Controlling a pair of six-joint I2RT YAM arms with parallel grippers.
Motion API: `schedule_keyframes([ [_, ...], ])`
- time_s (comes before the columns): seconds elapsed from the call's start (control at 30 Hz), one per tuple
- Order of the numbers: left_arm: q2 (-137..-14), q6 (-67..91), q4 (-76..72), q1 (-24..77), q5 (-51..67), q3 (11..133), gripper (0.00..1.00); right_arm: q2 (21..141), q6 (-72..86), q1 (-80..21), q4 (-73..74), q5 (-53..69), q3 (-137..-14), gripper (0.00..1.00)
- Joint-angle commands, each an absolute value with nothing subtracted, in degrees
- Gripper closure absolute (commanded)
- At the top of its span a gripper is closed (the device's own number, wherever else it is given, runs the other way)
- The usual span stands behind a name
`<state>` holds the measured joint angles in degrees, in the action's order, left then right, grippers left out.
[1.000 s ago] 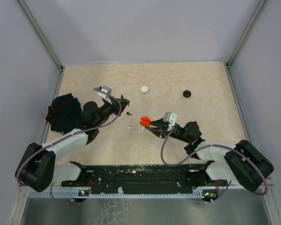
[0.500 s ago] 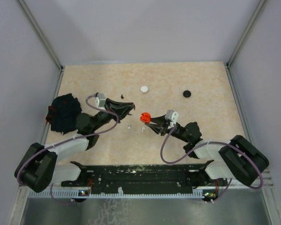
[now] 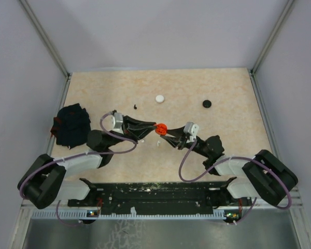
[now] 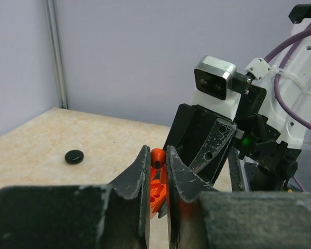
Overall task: Insert the wireless bluetooth earbuds into the charging case
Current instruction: Place the earbud in the charging case.
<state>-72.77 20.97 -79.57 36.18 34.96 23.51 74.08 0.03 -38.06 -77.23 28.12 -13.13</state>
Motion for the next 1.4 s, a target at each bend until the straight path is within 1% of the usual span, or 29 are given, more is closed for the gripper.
schedule_keyframes([
  [0.0,-74.20,17.87,-86.00,37.25,37.45,22.44,0.91,72.09,-0.27,-37.73,-81.80,29.16,-13.71,1.00],
  [0.17,-76.75,16.87,-92.25,37.70,37.91,21.35,0.92,71.26,-0.18,-37.71,-81.39,30.11,-13.54,1.00],
  [0.4,-79.00,16.97,-95.11,37.96,38.65,21.60,0.94,70.84,0.00,-37.71,-81.50,31.16,-13.61,1.00],
  [1.37,-77.37,13.32,-93.46,38.84,35.93,21.12,0.96,71.20,0.88,-37.74,-83.05,31.92,-13.19,1.00],
])
